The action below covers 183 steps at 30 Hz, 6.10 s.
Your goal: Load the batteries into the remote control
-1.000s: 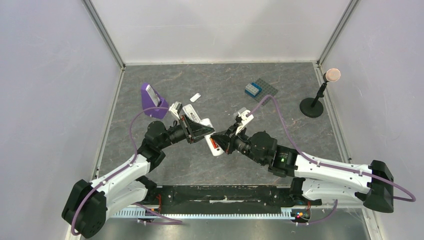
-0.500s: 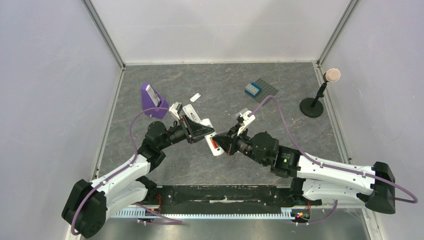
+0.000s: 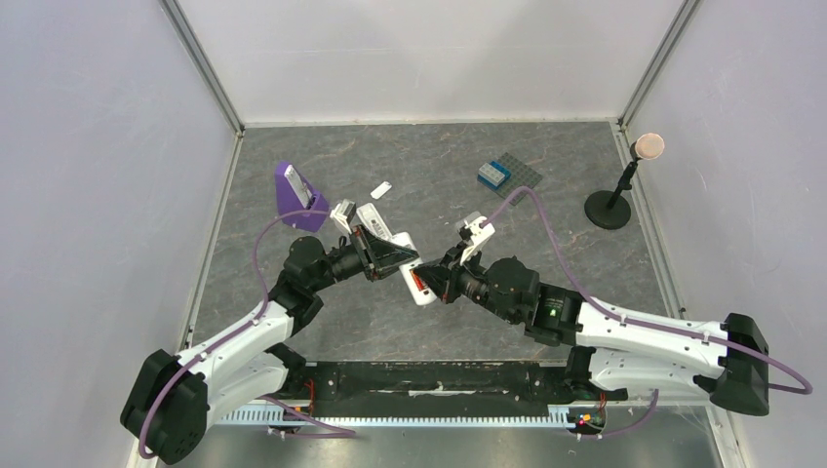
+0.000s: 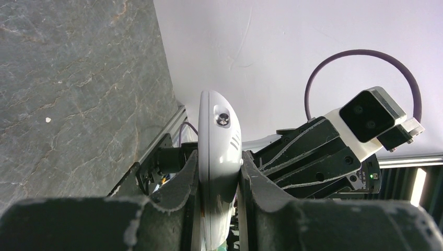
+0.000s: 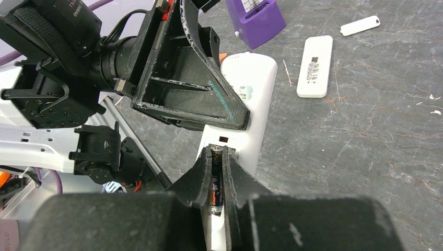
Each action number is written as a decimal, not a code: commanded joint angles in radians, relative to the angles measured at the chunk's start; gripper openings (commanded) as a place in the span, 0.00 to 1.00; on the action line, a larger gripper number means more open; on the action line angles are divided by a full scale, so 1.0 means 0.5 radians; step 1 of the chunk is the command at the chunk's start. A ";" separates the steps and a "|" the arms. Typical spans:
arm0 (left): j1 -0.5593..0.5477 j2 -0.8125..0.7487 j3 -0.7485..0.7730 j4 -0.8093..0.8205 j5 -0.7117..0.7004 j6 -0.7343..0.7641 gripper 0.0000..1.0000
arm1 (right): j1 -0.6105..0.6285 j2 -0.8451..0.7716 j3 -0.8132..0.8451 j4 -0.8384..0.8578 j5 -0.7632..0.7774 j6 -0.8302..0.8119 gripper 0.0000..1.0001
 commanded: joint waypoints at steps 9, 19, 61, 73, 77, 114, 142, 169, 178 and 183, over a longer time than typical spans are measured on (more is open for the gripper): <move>0.009 -0.007 0.082 0.188 0.007 0.004 0.02 | 0.012 0.074 0.016 -0.230 0.076 0.061 0.03; 0.009 0.000 0.174 0.047 0.069 0.120 0.02 | 0.014 0.124 0.223 -0.372 0.165 0.091 0.19; 0.009 -0.116 -0.018 0.404 -0.249 0.224 0.02 | 0.011 -0.231 0.143 -0.539 0.241 1.823 0.98; 0.008 -0.200 -0.033 0.357 -0.262 0.218 0.02 | 0.011 -0.095 0.104 -0.324 0.330 2.096 0.98; 0.009 -0.198 -0.036 0.394 -0.224 0.230 0.02 | 0.011 -0.046 0.092 -0.251 0.317 2.117 0.98; 0.009 -0.240 -0.058 0.351 -0.069 0.277 0.02 | -0.053 0.039 0.007 -0.062 0.194 2.032 0.78; 0.008 -0.318 -0.003 0.215 -0.209 0.164 0.02 | -0.102 0.013 -0.004 -0.026 0.049 1.841 0.93; 0.099 -0.243 -0.094 -0.787 -0.410 0.952 0.02 | -0.781 1.005 0.815 -0.511 -0.074 -0.064 0.88; -0.044 0.529 -0.108 -0.185 -0.450 0.803 0.03 | -0.998 0.797 0.474 -0.472 -0.279 0.089 0.87; -0.218 0.853 -0.201 0.294 -0.784 0.484 0.03 | -1.005 0.590 0.291 -0.440 -0.327 0.182 0.87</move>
